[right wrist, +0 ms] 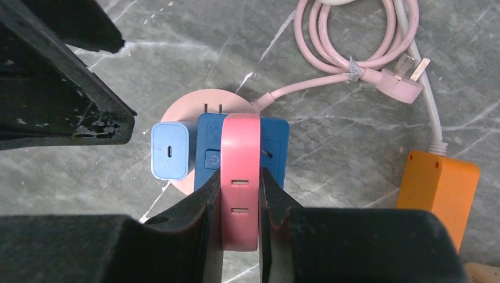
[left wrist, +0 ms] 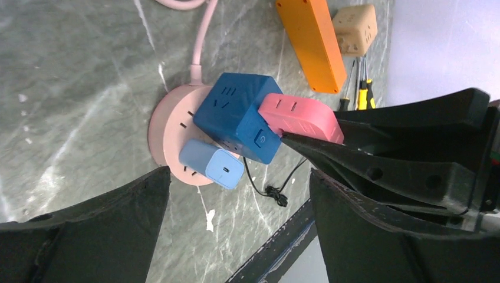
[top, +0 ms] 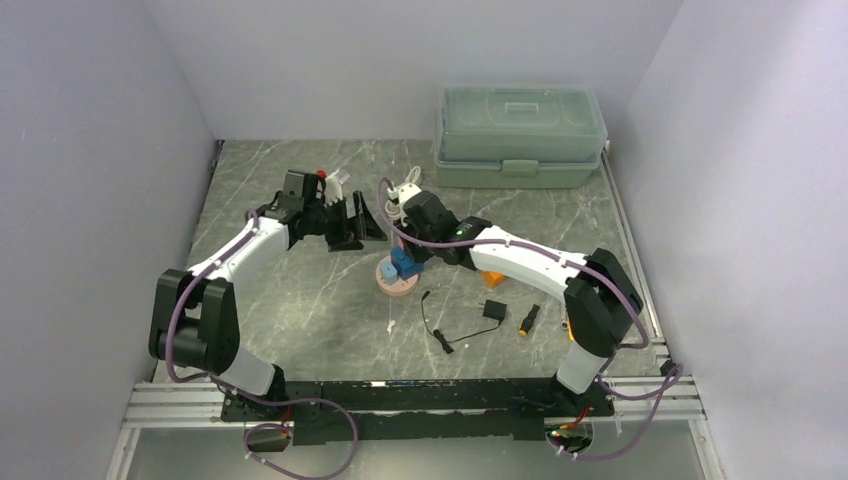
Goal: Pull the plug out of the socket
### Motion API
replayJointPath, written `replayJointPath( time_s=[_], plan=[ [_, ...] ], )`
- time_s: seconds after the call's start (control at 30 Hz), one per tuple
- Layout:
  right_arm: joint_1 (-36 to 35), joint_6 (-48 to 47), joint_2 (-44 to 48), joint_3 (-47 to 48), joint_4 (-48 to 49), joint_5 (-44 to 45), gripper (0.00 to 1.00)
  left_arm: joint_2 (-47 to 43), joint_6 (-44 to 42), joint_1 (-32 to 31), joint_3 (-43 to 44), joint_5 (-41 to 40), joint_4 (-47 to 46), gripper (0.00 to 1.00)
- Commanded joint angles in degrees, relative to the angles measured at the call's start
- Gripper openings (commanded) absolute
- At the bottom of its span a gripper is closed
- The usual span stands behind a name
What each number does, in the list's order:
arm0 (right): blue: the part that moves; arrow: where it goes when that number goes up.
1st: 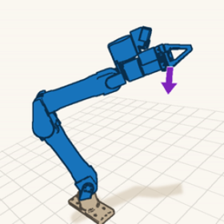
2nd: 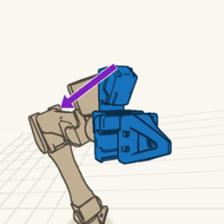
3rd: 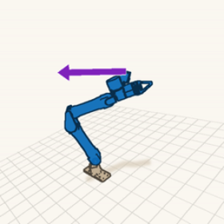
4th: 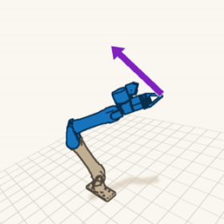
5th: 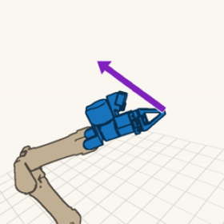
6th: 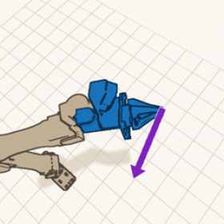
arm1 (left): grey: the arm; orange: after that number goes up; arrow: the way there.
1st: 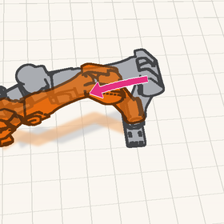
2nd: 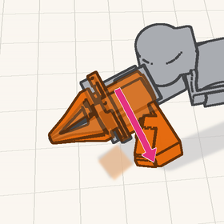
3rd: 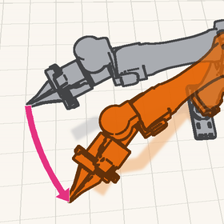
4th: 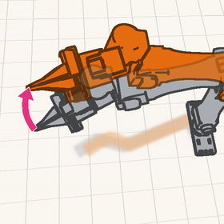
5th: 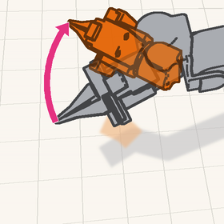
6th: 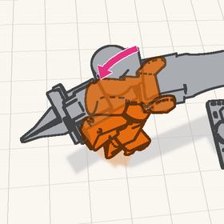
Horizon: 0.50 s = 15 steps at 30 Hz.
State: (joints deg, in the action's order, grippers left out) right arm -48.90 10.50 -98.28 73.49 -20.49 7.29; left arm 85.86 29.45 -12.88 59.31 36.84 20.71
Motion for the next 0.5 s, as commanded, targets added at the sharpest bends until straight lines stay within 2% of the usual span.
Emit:
replayJointPath(
  time_s=[0.0, 0.2, 0.33, 0.47],
  plan=[
    [1.7, -4.5, 4.1, -5.0, 9.9, -7.0, 0.0, 1.2, -0.3, -1.4, -0.8, 3.9, -5.0, 0.89],
    [1.7, -2.4, 7.6, -9.5, 15.5, -5.6, 0.0, 3.4, -2.2, -4.9, -0.4, 1.8, -6.9, 0.84],
    [1.9, -1.8, 9.7, -14.4, 21.0, -6.4, 0.0, 7.3, -1.5, -6.4, 0.9, 3.0, -10.1, 0.74],
    [2.1, -0.7, 11.1, -18.7, 26.0, -7.0, 0.0, 10.1, -2.1, -8.1, 1.4, 2.4, -11.3, 0.7]
  ],
)
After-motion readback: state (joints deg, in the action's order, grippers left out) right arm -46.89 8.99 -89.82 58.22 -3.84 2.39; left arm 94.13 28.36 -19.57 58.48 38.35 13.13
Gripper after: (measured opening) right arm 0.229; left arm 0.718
